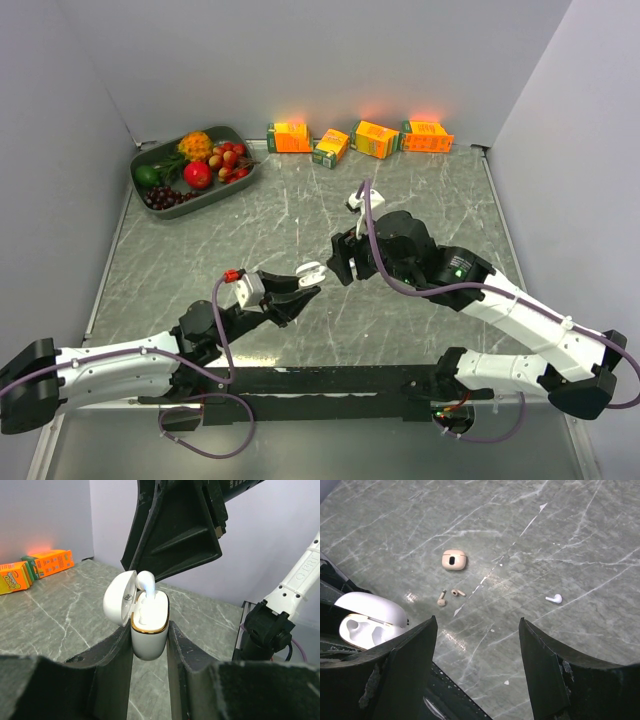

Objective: Insert the wireless bluetooth earbuds into the charging case
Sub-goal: Place the earbud in the charging case.

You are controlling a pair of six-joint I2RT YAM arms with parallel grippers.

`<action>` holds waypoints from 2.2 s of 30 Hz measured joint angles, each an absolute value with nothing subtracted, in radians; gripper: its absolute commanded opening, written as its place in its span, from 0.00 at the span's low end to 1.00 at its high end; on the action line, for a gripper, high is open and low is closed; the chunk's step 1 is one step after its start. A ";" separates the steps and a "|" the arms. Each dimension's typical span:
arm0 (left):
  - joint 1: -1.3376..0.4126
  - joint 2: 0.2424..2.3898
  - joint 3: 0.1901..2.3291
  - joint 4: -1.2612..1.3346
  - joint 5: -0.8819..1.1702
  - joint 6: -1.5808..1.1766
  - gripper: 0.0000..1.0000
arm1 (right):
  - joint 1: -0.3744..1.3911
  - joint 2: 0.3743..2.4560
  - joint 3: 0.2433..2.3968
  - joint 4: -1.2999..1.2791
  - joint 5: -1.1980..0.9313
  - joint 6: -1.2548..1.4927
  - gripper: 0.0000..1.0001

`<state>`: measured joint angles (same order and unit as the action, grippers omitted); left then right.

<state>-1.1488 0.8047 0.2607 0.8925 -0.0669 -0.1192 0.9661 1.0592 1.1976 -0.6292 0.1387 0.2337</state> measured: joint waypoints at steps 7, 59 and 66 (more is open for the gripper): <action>-1.149 0.817 0.263 0.892 -0.068 -0.119 0.01 | 0.971 1.059 1.199 -0.629 0.127 0.234 0.73; -1.148 0.833 0.298 0.846 -0.182 -0.121 0.01 | 1.071 1.016 1.244 -0.683 0.242 0.255 0.77; -1.149 0.824 0.298 0.828 -0.182 -0.122 0.01 | 1.071 1.039 1.267 -0.699 0.273 0.255 0.76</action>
<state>-1.1488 0.8238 0.2981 0.8280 -0.1822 -0.1219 1.0710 1.0386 1.2675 -0.6991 0.2733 0.2550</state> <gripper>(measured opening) 0.339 0.765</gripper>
